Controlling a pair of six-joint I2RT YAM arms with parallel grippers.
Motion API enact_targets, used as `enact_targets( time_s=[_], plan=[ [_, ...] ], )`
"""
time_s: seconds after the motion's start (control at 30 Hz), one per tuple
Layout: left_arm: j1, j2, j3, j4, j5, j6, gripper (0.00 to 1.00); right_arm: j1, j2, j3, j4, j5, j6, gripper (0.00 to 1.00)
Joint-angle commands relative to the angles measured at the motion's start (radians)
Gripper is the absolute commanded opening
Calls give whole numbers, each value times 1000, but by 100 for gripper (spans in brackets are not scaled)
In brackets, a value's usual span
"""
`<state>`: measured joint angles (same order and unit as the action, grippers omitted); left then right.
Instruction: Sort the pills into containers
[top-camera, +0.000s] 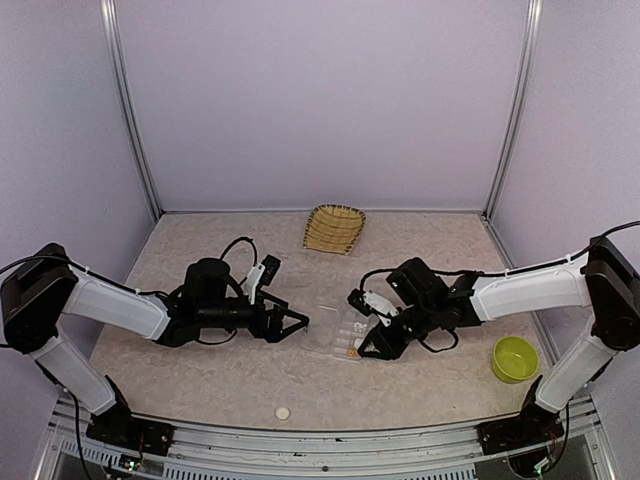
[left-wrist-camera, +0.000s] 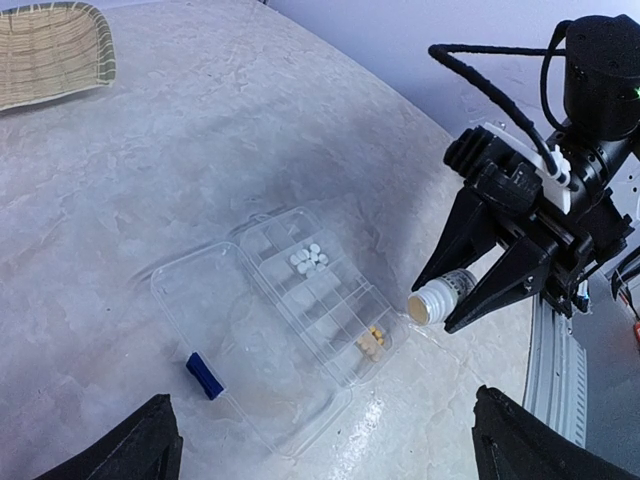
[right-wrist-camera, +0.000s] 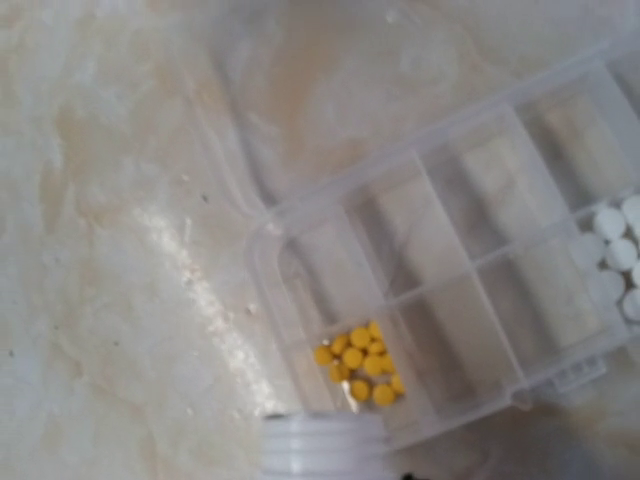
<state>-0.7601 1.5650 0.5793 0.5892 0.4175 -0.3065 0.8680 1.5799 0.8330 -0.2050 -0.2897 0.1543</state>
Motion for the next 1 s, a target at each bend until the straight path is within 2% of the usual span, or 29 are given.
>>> enact_targets(
  time_s=[0.0,0.27,0.97],
  plan=[
    [-5,1,25,-7,-5,17,99,-7,-39,-42,112,-26,-4,1],
    [-5,4,27,-8,-6,18,99,-7,-49,-86,194,-73,-4,1],
    [-5,6,28,-8,-5,16,99,-8,-315,-365,656,-112,60,0]
  ],
)
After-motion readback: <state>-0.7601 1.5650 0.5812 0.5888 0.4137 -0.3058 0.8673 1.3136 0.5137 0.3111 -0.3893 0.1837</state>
